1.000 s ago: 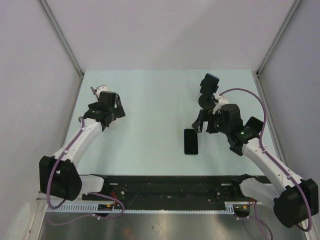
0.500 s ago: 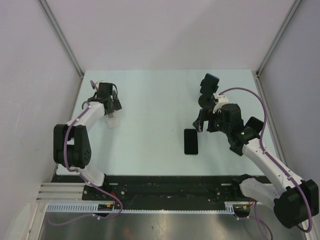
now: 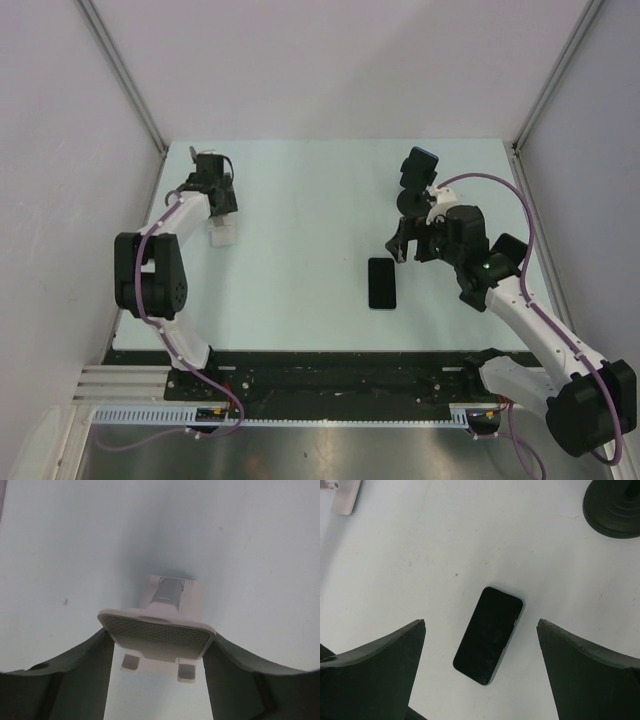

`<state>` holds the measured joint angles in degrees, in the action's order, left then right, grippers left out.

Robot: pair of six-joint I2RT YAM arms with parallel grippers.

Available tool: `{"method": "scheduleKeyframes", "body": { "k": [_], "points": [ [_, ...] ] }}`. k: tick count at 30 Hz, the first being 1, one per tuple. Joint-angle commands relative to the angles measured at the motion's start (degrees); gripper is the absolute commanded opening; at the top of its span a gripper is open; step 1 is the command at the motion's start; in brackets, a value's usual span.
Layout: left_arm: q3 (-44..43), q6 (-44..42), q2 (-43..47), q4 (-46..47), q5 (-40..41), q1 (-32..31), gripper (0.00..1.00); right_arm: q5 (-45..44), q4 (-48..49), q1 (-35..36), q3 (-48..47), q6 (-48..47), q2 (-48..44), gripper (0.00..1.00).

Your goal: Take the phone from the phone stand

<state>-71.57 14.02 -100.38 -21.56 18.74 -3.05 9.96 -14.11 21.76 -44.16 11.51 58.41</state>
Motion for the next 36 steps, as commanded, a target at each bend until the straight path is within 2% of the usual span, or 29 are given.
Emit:
{"method": "scheduleKeyframes", "body": {
  "k": [1,8,11,17,24,26,28,30,33,34,36],
  "points": [
    [-8.92,-9.7,-2.97,4.07,-3.88,1.99,0.21,2.35,4.0,-0.93,-1.37,-1.84,0.03,1.0],
    [-27.27,-20.95,-13.96,4.07,-9.16,4.72,0.2,2.96,4.62,-1.98,-1.37,-1.93,0.82,0.99],
    [-31.77,-23.33,-17.74,3.98,-11.09,5.42,0.18,2.79,4.53,-2.16,-1.37,-1.66,0.91,0.99],
    [-38.46,-21.85,-23.54,2.67,-13.28,7.09,0.18,1.91,3.74,-2.25,-1.37,-1.23,0.91,0.99],
    [-40.23,-20.62,-25.92,0.74,-13.21,8.06,0.18,0.68,2.51,-2.25,-1.37,-1.05,0.47,0.99],
    [-40.75,-20.35,-26.71,0.12,-13.38,8.41,0.21,0.42,2.16,-2.16,-1.45,-1.14,0.39,0.99],
    [-40.93,-20.26,-27.15,-0.58,-13.73,8.5,0.3,-0.02,1.89,-2.16,-1.37,-1.05,0.12,0.99],
    [-40.93,-20.35,-27.33,-0.76,-14.17,8.67,0.35,-0.37,1.45,-2.16,-1.37,-1.31,-0.23,0.99],
    [-40.75,-20.17,-27.41,-1.29,-14.7,8.76,0.49,-0.64,0.93,-2.25,-1.37,-1.49,-0.67,0.99],
    [-40.75,-20.26,-27.41,-1.55,-14.7,8.85,0.57,-0.81,0.75,-2.16,-1.37,-1.58,-0.93,0.99],
    [-40.58,-20.26,-27.24,-1.73,-14.87,8.94,0.64,-1.08,0.22,-2.25,-1.37,-1.75,-1.37,1.0]
  ]
}}
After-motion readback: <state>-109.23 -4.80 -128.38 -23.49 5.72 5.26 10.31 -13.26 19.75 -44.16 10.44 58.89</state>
